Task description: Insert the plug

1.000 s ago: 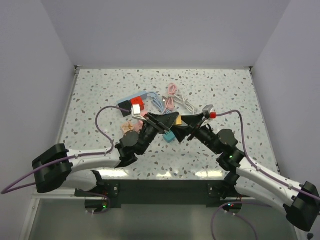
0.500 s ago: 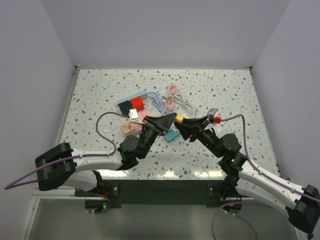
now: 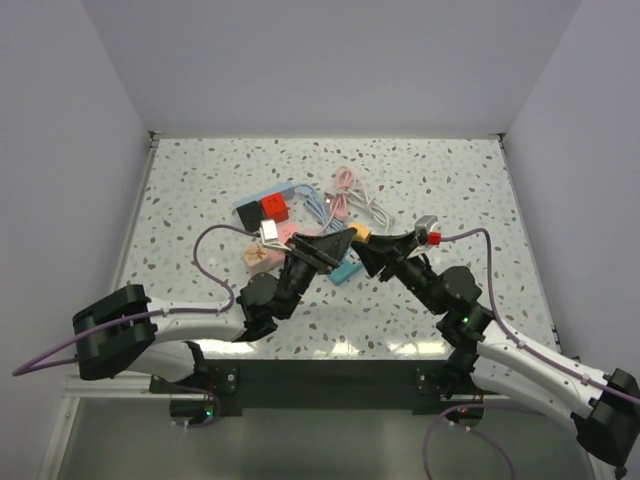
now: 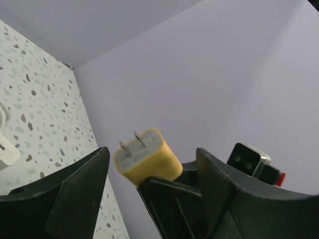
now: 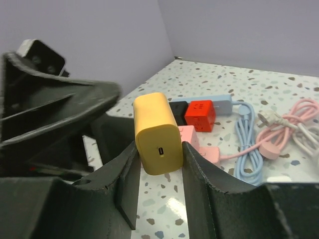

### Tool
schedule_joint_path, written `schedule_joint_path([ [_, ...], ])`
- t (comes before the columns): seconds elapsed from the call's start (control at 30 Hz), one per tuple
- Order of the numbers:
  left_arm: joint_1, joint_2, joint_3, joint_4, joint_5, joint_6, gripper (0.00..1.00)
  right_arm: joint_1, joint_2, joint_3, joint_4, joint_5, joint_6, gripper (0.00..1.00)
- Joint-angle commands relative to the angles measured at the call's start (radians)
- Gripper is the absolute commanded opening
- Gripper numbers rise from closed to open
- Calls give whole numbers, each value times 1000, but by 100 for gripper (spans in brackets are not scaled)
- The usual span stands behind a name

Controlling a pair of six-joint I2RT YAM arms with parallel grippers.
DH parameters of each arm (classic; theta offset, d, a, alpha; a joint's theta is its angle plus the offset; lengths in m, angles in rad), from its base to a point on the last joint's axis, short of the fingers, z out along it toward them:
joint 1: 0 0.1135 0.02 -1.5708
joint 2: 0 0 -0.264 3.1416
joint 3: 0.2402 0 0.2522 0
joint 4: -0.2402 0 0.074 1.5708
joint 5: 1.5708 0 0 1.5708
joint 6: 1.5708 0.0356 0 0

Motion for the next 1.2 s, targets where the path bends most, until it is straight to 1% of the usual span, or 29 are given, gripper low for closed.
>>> schedule_joint_path([
  [0.0, -17, -64, -32, 24, 16, 62, 78, -8, -24, 59, -73, 120, -24, 0],
  [0.03, -17, -70, -40, 22, 8, 69, 84, -8, -34, 69, -89, 129, -24, 0],
  [0.07, -17, -84, -41, 13, 7, 89, 95, -9, -36, 75, -126, 144, -22, 0],
  [0.1, -17, -90, -41, 1, -3, 92, 100, -9, -40, 83, -139, 149, -22, 0],
  [0.2, -13, -113, -60, -11, -15, 117, 100, -8, -60, 95, -175, 172, -22, 0],
  [0.23, -13, -122, -95, 1, -19, 132, 100, -8, -73, 103, -218, 178, -22, 0],
  [0.3, -11, -156, -147, 54, -41, 235, 100, -8, -89, 138, -279, 193, -27, 0],
  [0.33, -11, -168, -202, 73, -46, 293, 100, -8, -102, 150, -315, 212, -30, 0],
  [0.37, -10, -174, -224, 114, -44, 459, 100, -8, -126, 161, -382, 218, -35, 0],
  [0.4, -10, -168, -239, 125, -24, 550, 100, -8, -140, 177, -411, 226, -38, 0],
  [0.43, -8, -156, -251, 118, -12, 638, 100, -9, -154, 183, -466, 250, -41, 0],
  [0.47, -8, -127, -250, 63, -7, 751, 100, -8, -181, 189, -491, 264, -50, 0],
  [0.53, -10, -90, -241, 6, 0, 813, 100, -8, -205, 200, -543, 294, -54, 0],
  [0.57, -10, -46, -238, -16, -1, 856, 100, -9, -229, 201, -556, 302, -61, 0],
  [0.67, -10, 42, -207, -54, 37, 913, 100, -9, -249, 210, -602, 315, -62, 0],
  [0.7, -11, 66, -177, -63, 48, 928, 100, -8, -258, 215, -608, 315, -64, 0],
  [0.77, -11, 150, -140, -97, 39, 970, 100, -8, -261, 217, -623, 307, -59, 0],
  [0.87, -10, 243, -86, -102, 49, 1017, 100, -8, -258, 221, -634, 295, -56, 0],
  [0.97, -5, 298, -52, -97, 131, 1040, 100, -9, -246, 223, -642, 292, -56, 0],
  [1.0, -1, 306, -42, -100, 189, 1037, 100, -9, -240, 226, -643, 292, -55, 0],
  [1.1, 29, 326, -38, -120, 293, 996, 100, -9, -228, 229, -648, 282, -54, 0],
  [1.17, 48, 342, -46, -114, 313, 978, 100, -8, -223, 230, -654, 284, -58, 0],
])
